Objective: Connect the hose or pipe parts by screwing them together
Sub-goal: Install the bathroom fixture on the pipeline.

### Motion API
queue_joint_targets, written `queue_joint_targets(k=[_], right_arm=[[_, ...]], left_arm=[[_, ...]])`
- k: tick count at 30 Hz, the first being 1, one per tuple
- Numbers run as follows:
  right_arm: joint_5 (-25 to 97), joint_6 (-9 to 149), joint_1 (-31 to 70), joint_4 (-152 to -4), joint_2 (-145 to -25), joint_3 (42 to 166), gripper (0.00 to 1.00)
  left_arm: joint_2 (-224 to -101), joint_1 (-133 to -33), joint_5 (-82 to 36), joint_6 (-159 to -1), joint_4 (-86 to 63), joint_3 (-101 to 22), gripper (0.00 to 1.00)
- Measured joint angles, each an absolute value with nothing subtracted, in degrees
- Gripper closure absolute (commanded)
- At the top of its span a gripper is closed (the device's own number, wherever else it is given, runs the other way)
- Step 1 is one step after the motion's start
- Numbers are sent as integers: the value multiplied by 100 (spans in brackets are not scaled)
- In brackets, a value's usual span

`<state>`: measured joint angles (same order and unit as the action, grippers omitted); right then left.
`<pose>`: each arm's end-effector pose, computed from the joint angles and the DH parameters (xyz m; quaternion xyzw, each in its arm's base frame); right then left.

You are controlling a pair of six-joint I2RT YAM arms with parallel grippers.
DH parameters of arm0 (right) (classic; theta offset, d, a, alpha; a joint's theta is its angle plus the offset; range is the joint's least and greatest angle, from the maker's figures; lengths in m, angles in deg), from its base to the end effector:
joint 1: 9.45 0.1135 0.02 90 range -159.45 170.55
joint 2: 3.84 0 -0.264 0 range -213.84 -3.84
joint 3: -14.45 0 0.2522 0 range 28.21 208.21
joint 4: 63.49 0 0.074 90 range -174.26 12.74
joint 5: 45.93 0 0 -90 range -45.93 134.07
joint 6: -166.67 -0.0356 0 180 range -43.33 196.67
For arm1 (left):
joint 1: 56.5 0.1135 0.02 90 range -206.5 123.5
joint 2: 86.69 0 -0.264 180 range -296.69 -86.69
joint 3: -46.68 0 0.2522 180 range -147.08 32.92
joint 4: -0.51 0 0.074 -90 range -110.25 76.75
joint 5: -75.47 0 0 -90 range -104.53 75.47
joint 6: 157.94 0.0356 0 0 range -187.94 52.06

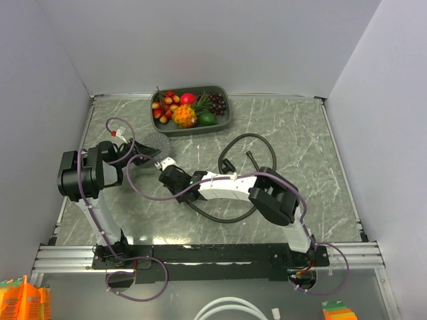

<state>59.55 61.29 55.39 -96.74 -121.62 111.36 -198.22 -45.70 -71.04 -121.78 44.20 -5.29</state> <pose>0.1966 0.3962 0.1695 -0.3567 0.8736 0.0986 0.3160 0.3344 0.0336 0.1160 -0.1347 0.7465 -0.5462 0.3553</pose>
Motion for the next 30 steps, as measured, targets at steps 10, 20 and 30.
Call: queue_joint_targets(k=[10,20,30], right_arm=[[3348,5347,4474,-7606,-11285,9447,97],[1042,3172,3703,-4490,-11626,8218,95],[307,1929,3511,-3198,-12148,8087,25]], left_arm=[[-19822,-4567,-7001,-12340,4339,-529,99],[-19815,-4570,-6994,-12467,4215,-529,99],[-19815,-4576,-7016,-12388,4215,-529,99]])
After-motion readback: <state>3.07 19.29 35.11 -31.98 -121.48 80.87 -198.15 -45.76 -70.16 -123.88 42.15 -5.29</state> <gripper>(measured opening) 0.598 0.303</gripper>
